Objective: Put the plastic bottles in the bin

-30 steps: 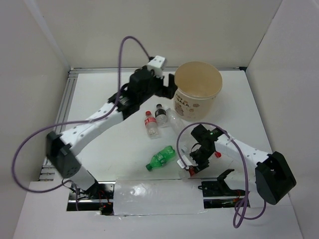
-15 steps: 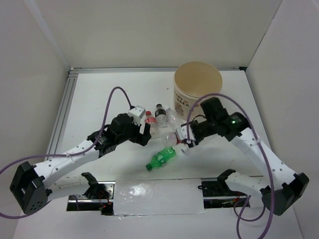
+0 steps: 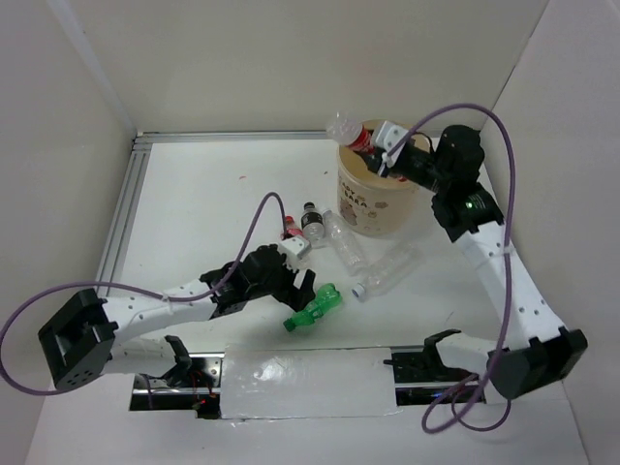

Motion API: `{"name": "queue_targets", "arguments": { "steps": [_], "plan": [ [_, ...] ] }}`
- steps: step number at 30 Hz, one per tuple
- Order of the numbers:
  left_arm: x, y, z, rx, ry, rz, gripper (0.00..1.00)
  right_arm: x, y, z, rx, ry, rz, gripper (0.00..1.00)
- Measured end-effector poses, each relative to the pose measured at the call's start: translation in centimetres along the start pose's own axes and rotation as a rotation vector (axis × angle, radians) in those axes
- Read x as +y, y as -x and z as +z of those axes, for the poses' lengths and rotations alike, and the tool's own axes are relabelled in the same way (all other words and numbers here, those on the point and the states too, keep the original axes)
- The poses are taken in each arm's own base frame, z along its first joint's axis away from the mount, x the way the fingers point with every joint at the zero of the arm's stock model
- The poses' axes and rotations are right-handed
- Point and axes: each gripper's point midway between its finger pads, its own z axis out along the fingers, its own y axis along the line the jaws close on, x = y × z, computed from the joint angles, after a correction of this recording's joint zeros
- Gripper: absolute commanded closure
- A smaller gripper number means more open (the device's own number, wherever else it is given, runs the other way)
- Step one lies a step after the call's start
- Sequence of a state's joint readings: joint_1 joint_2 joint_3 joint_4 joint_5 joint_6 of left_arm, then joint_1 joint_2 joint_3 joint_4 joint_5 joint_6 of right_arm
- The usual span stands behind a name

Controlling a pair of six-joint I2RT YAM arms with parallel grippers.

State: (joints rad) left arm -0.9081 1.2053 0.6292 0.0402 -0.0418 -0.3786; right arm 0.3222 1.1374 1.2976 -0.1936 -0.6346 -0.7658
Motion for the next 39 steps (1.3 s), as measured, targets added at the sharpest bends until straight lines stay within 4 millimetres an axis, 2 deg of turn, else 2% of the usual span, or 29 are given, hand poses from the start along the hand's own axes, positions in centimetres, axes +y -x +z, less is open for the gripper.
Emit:
{"name": "queue_targets", "arguments": {
  "steps": [1,3,5,6,9,11,13,14,15,16,18,19,20,22,24,25,27,28,30,32,34,35,36,38,39],
  "plan": [
    [-0.5,-0.3,0.4,0.006,-0.011,0.009,0.02,-1.3,-0.7,0.4,0.006,-0.030,0.007,0.70],
    [-1.2,-1.3,1.2,0.033,-0.026,0.026,0.02,-3.5,-2.5,1.3,0.021,-0.073,0.026,0.54],
    [-1.7,-2.6,2.0,0.072,-0.034,0.043,0.03,-5.5,-5.1,1.9,0.043,-0.096,0.066,0.24],
    [-2.0,-3.3,2.4,0.091,-0.035,0.051,0.05,-6.1,-6.6,2.0,0.062,-0.100,0.098,0.00],
    [-2.8,-4.5,3.5,0.125,-0.044,0.068,0.11,-8.0,-11.5,2.2,0.113,-0.095,0.213,0.00],
    [-3.2,-5.1,4.1,0.147,-0.040,0.083,0.17,-8.2,-13.7,1.7,0.136,-0.090,0.297,0.00],
    [-3.4,-5.5,4.7,0.162,-0.037,0.099,0.38,-7.5,-15.1,0.6,0.167,-0.069,0.376,0.00],
    [-3.6,-5.6,4.9,0.165,-0.041,0.106,0.47,-6.9,-15.0,0.1,0.172,-0.039,0.403,0.03],
    [-4.0,-5.2,5.2,0.159,-0.044,0.112,0.62,-6.1,-14.6,-0.4,0.174,0.005,0.410,0.06],
    [-4.2,-5.0,5.3,0.156,-0.045,0.111,0.70,-5.3,-14.2,-0.7,0.174,0.042,0.413,0.12],
    [-4.7,-4.5,5.5,0.154,-0.049,0.124,0.84,-3.2,-13.0,-1.9,0.161,0.132,0.399,0.50],
    [-4.9,-4.3,5.4,0.155,-0.049,0.132,0.95,-1.8,-12.1,-2.6,0.150,0.182,0.393,0.66],
    [-5.2,-4.1,5.2,0.156,-0.049,0.138,0.98,-0.5,-11.6,-3.4,0.143,0.219,0.383,0.84],
    [-5.7,-2.8,4.5,0.141,-0.047,0.146,1.00,2.7,-10.5,-5.7,0.141,0.278,0.373,0.86],
    [-6.4,0.0,3.1,0.083,-0.052,0.164,1.00,5.9,-9.8,-7.8,0.143,0.307,0.360,0.82],
    [-7.1,2.5,2.1,0.022,-0.060,0.175,1.00,7.8,-9.6,-9.0,0.149,0.316,0.351,0.65],
    [-8.3,8.0,0.3,-0.106,-0.074,0.187,1.00,10.5,-9.8,-10.4,0.160,0.331,0.341,0.41],
    [-8.9,11.5,-0.7,-0.194,-0.078,0.192,1.00,11.7,-10.1,-11.0,0.169,0.338,0.337,0.28],
    [-9.4,18.5,-2.9,-0.370,-0.067,0.198,1.00,13.8,-10.9,-11.7,0.188,0.352,0.331,0.24],
    [-9.0,24.7,-4.8,-0.527,-0.037,0.194,1.00,15.2,-12.0,-12.2,0.212,0.368,0.331,0.24],
    [-7.9,29.8,-5.8,-0.646,0.007,0.188,1.00,16.6,-13.2,-12.6,0.238,0.389,0.338,0.20],
    [-7.7,30.7,-6.1,-0.672,0.018,0.195,1.00,17.3,-13.9,-12.9,0.254,0.403,0.340,0.19],
    [-6.9,34.7,-5.8,-0.742,0.049,0.182,1.00,17.9,-14.4,-13.1,0.263,0.415,0.338,0.14],
    [-5.9,38.4,-4.2,-0.800,0.079,0.169,0.99,19.4,-15.7,-13.6,0.287,0.440,0.326,0.09],
    [-5.5,39.9,-3.2,-0.826,0.090,0.159,0.91,20.0,-16.4,-13.8,0.300,0.449,0.319,0.07]
  ]
}}
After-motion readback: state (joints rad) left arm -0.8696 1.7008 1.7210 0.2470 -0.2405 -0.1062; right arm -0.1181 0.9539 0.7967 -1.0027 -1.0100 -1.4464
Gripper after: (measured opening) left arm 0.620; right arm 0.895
